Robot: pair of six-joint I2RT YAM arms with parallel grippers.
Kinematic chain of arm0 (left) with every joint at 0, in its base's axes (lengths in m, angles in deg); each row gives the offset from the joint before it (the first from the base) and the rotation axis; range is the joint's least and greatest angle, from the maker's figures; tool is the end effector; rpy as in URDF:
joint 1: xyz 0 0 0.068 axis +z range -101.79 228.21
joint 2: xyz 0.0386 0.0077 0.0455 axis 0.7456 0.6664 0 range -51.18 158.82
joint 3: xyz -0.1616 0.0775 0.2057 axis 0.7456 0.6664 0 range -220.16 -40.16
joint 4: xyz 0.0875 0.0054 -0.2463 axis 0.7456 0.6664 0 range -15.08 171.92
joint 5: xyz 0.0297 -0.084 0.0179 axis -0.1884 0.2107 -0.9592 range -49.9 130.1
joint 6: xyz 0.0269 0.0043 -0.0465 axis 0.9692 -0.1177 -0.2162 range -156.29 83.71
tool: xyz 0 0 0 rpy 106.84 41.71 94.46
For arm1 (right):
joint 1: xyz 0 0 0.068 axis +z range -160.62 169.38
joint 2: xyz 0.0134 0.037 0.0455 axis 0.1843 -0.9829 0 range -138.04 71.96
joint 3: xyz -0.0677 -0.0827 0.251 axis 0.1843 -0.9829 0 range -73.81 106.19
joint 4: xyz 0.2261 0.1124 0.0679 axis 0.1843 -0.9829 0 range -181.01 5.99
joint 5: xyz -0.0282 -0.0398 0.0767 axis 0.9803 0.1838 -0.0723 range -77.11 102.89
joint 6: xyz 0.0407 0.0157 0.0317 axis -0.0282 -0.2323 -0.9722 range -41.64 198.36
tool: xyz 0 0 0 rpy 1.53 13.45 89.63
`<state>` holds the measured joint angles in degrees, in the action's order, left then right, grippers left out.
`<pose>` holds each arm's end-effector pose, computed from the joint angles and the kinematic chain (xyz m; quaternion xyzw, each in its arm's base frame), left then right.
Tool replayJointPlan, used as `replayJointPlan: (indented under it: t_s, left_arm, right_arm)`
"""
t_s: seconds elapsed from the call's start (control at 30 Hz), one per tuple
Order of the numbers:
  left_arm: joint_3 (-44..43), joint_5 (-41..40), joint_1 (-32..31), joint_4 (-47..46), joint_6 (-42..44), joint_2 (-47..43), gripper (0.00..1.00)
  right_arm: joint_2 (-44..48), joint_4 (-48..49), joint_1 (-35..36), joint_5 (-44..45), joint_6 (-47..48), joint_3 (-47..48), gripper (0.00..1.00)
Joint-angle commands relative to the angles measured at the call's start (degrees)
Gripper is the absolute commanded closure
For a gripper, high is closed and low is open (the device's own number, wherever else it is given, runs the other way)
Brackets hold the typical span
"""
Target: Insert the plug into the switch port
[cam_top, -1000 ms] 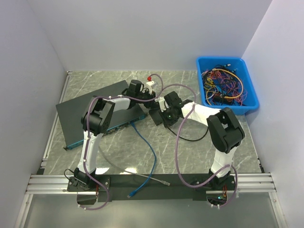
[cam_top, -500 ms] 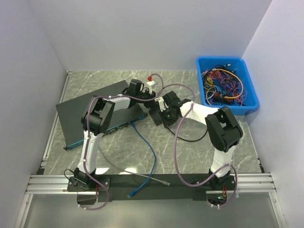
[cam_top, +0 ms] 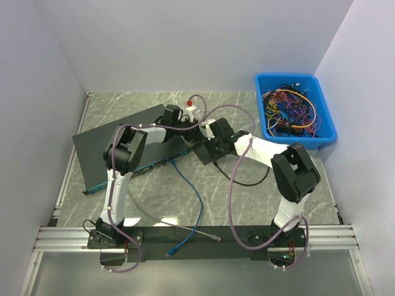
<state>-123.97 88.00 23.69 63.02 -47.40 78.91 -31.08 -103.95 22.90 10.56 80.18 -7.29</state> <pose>0.4289 -0.2247 0.1247 0.2825 0.7807 -0.4723 0.2961 0.3099 0.2070 0.1818 -0.2962 0.9104 0.0975 0.2721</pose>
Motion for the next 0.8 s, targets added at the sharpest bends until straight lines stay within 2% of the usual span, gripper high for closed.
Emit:
replayJointPlan:
  t_s: [0.0,0.2,0.57,0.77]
  left_arm:
    - [4.53,1.32,-0.28,8.65,-2.50,1.58,0.74]
    - [5.50,0.27,0.96,6.98,-4.27,1.31,0.75]
    - [5.24,-0.79,1.05,6.98,-4.35,1.75,0.76]
    - [5.32,-0.79,1.05,7.07,-4.18,1.58,0.76]
  right_arm:
    - [6.53,10.19,1.81,6.01,-1.65,-0.24,0.52]
    - [9.61,7.99,4.89,8.56,-5.60,-4.29,0.53]
    - [8.65,-0.44,8.93,18.40,-14.56,-8.25,0.54]
    - [5.59,-2.29,8.58,17.62,-15.36,-7.38,0.58]
